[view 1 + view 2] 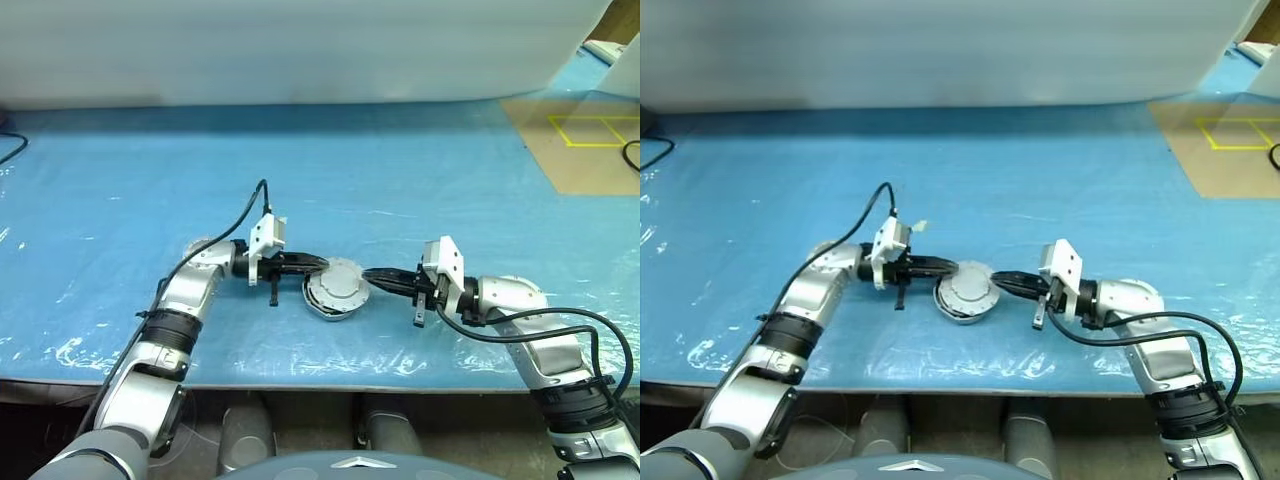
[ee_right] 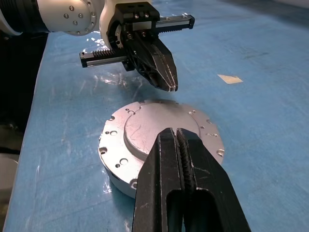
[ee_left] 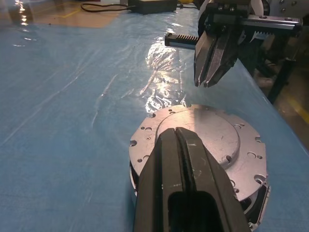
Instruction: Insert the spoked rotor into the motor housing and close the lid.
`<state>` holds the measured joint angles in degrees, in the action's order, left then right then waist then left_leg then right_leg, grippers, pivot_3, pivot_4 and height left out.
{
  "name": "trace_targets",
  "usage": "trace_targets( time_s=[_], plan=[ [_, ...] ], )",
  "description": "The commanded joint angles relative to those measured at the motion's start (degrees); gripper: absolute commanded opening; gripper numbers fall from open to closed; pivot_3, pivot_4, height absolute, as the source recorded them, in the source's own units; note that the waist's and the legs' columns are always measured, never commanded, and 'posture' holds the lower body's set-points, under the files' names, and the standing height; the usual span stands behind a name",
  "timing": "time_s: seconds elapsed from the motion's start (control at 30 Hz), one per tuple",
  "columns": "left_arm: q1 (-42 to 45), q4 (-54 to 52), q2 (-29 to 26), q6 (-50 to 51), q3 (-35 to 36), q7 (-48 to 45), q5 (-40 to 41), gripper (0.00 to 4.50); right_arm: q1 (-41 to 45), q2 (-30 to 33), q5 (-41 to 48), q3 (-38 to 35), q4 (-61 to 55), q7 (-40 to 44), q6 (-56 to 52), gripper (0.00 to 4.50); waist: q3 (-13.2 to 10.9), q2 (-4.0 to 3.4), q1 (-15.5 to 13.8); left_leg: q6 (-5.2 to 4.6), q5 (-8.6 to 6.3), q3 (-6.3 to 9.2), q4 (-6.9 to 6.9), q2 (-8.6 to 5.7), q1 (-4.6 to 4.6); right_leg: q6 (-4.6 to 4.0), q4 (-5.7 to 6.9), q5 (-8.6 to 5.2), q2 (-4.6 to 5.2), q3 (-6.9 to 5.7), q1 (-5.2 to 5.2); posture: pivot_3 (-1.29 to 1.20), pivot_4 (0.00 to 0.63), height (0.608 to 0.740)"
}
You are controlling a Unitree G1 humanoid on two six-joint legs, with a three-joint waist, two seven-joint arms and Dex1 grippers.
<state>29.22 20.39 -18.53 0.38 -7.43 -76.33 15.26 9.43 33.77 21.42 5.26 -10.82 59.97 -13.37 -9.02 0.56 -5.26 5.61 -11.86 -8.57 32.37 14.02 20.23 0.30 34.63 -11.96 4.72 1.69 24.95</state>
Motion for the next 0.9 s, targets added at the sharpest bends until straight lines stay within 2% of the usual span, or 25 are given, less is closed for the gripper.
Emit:
trace_targets(
  time_s=[0.03,0.57,0.67,0.9],
  plan=[
    [-1.88,-5.00,-1.18,1.86,1.49,1.98,2.17,0.03,1.46,-0.52,0.56,-0.08,-0.91,-0.45,-0.49,0.00,0.00,0.00,0.05,0.00,0.00,-0.01,0.00,0.00,0.00,0.00,0.00,0.00,0.00,0.00,0.01,0.00,0.150,0.740],
    [-15.56,-15.57,-6.51,0.79,4.19,7.25,4.54,0.03,5.68,-1.75,-0.52,2.80,1.95,1.88,0.93,0.00,0.00,0.00,1.50,0.00,0.00,-0.04,-0.01,0.04,0.00,0.00,0.02,0.00,-0.05,0.02,0.08,0.00,0.150,0.740],
    [-18.22,-17.40,-6.62,1.22,4.23,8.39,4.89,0.00,6.91,-1.87,0.62,3.01,2.38,3.28,-0.49,0.62,0.00,0.00,1.47,0.00,0.00,-0.05,0.00,0.07,-0.02,0.00,0.04,0.00,-0.06,0.02,0.10,0.00,0.150,0.740],
    [-19.52,-19.88,-5.70,1.63,4.07,11.16,5.54,0.00,9.44,-2.21,0.24,3.70,3.17,5.11,-0.79,2.92,0.00,0.00,1.38,-0.02,-0.01,-0.05,0.08,0.08,-0.04,0.00,0.09,0.00,-0.06,0.04,0.08,0.00,0.150,0.740]
  ],
)
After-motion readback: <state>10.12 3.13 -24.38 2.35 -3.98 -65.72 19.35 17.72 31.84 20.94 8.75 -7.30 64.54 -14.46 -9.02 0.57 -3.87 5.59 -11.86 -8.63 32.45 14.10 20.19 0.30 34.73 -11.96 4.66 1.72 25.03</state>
